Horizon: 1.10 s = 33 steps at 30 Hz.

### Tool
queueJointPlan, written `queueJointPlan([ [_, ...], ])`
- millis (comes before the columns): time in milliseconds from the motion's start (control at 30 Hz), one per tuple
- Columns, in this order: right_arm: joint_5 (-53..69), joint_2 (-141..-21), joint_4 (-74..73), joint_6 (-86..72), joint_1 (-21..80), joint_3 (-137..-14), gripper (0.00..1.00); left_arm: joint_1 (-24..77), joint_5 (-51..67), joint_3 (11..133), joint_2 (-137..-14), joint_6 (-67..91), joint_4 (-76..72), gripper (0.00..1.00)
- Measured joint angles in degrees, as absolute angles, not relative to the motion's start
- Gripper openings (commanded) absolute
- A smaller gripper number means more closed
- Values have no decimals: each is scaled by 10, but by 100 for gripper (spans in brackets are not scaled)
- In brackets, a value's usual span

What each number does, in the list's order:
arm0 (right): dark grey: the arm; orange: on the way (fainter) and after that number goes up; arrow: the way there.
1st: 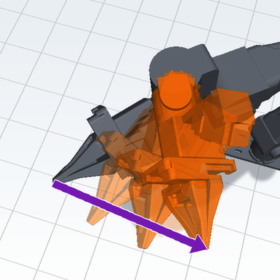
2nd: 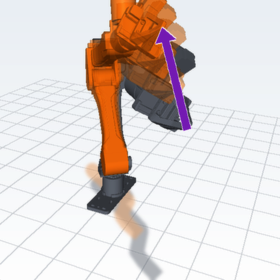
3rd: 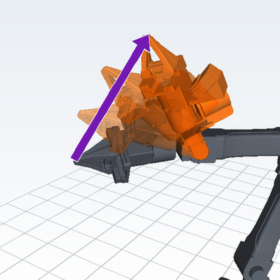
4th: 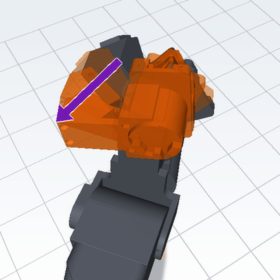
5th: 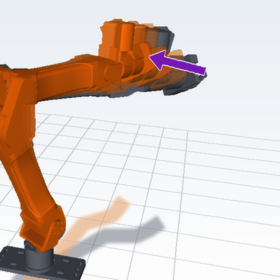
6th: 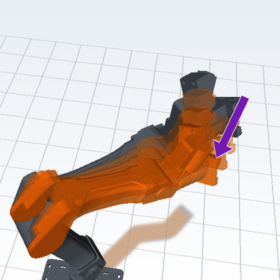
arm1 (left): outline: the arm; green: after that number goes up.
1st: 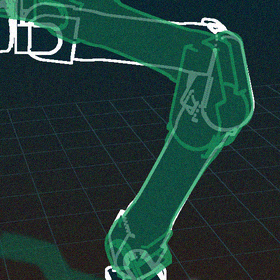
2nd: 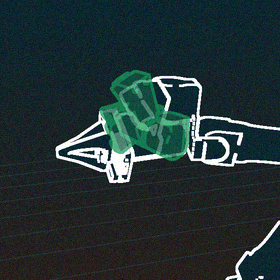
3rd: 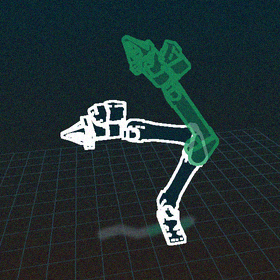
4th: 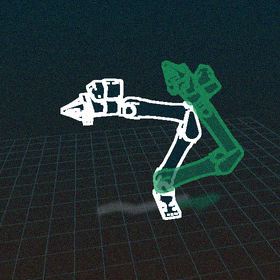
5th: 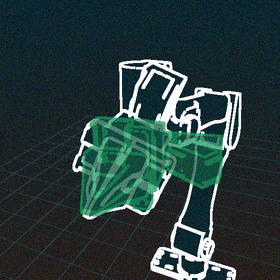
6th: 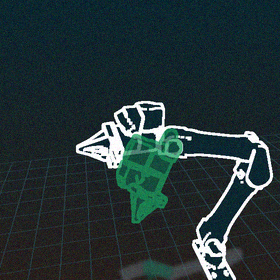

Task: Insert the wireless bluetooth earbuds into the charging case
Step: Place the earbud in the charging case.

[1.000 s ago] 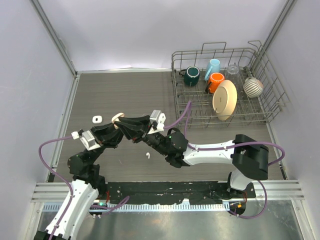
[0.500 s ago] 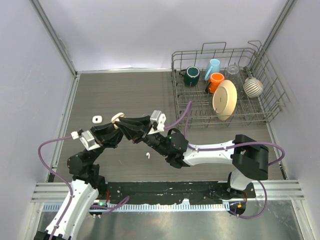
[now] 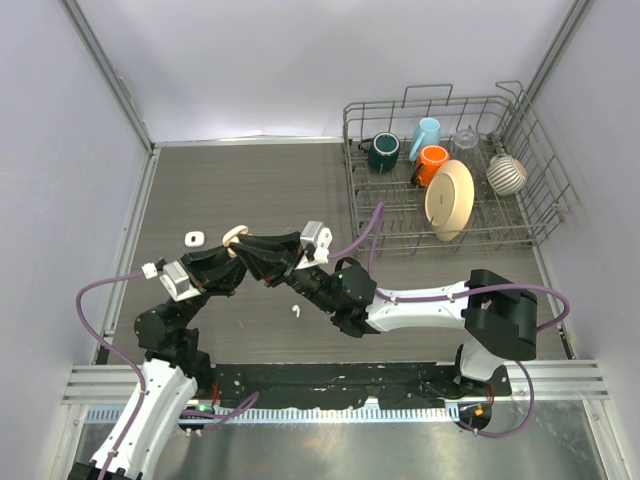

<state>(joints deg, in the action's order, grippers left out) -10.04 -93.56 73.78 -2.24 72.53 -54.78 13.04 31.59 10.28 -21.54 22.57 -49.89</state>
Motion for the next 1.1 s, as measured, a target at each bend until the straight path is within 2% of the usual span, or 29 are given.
queueJointPlan([
  [1100,-119,-936,737,-3,729,-548,1,130,320,103,-215,234,-498,0],
])
